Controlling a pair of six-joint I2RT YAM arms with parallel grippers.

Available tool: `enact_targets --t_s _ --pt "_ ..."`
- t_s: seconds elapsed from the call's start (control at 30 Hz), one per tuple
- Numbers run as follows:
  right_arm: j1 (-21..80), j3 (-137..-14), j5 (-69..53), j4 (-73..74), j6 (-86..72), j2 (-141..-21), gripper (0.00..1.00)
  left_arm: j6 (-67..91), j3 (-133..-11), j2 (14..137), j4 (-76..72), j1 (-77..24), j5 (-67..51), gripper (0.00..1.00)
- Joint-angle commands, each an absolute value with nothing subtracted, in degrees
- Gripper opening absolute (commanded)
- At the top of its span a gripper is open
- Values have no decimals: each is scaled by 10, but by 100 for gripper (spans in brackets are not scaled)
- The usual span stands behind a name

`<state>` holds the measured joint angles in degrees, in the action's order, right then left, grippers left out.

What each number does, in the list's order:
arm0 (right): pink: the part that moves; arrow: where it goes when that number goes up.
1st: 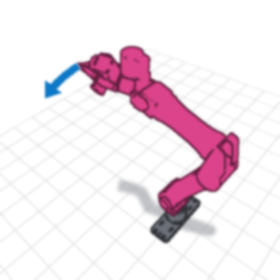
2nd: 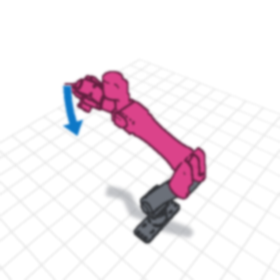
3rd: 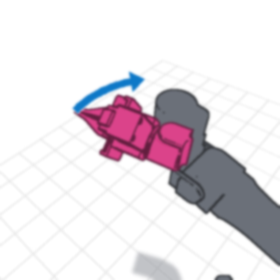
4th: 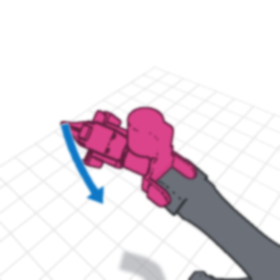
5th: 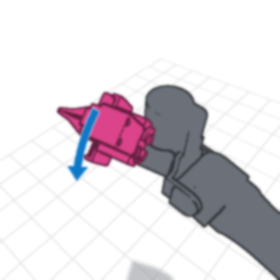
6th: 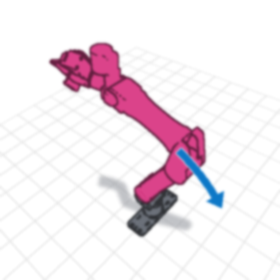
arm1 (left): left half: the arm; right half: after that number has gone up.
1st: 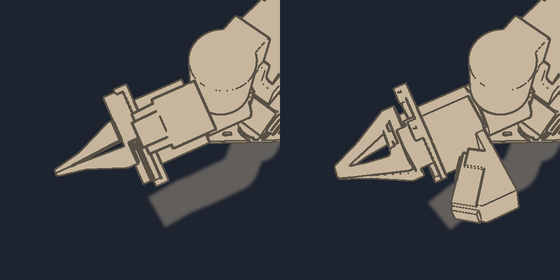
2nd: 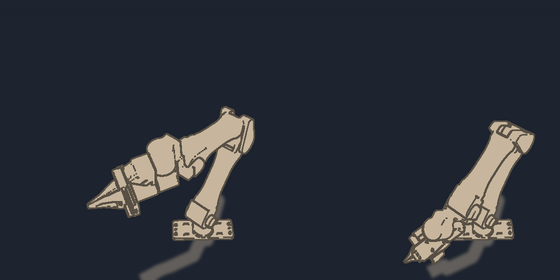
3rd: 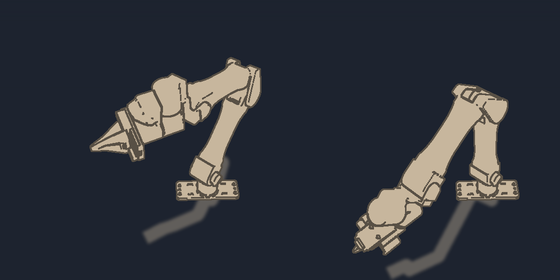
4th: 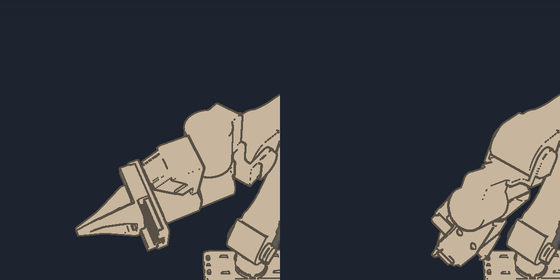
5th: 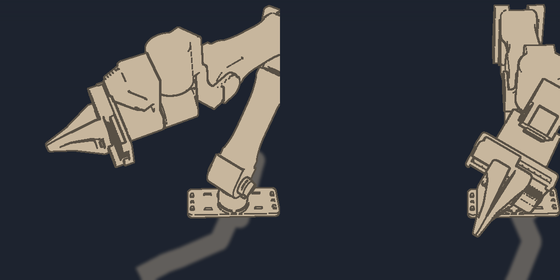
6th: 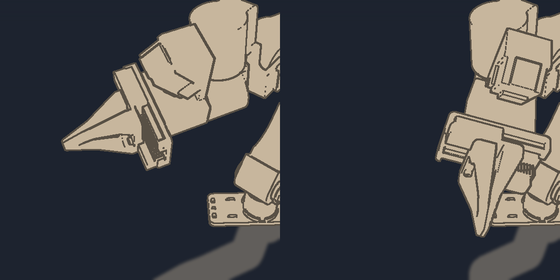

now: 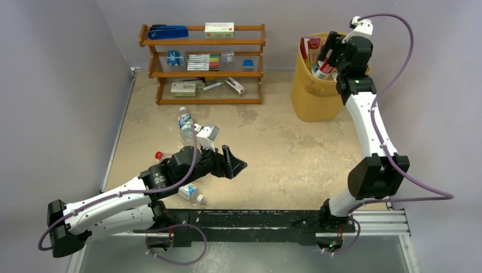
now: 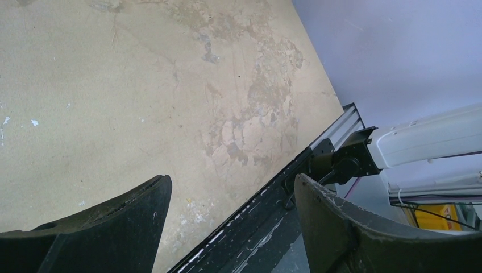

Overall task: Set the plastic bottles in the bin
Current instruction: Place the plastic bottle in the trash bin, then adjust the trash bin at the center of the board.

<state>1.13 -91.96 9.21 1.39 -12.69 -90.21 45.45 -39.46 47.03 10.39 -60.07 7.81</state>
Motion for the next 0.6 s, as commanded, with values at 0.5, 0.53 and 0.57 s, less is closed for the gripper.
enact_targets --t_s 0.5,0.53,0.57 --pt "15 -1016 72 194 -150 -731 99 494 -436 469 213 -601 235 84" --pt "15 -1005 52 196 -154 -722 99 499 -439 468 225 -602 253 85" --pt "15 -993 31 196 -157 -712 99 505 -441 466 236 -601 267 86"
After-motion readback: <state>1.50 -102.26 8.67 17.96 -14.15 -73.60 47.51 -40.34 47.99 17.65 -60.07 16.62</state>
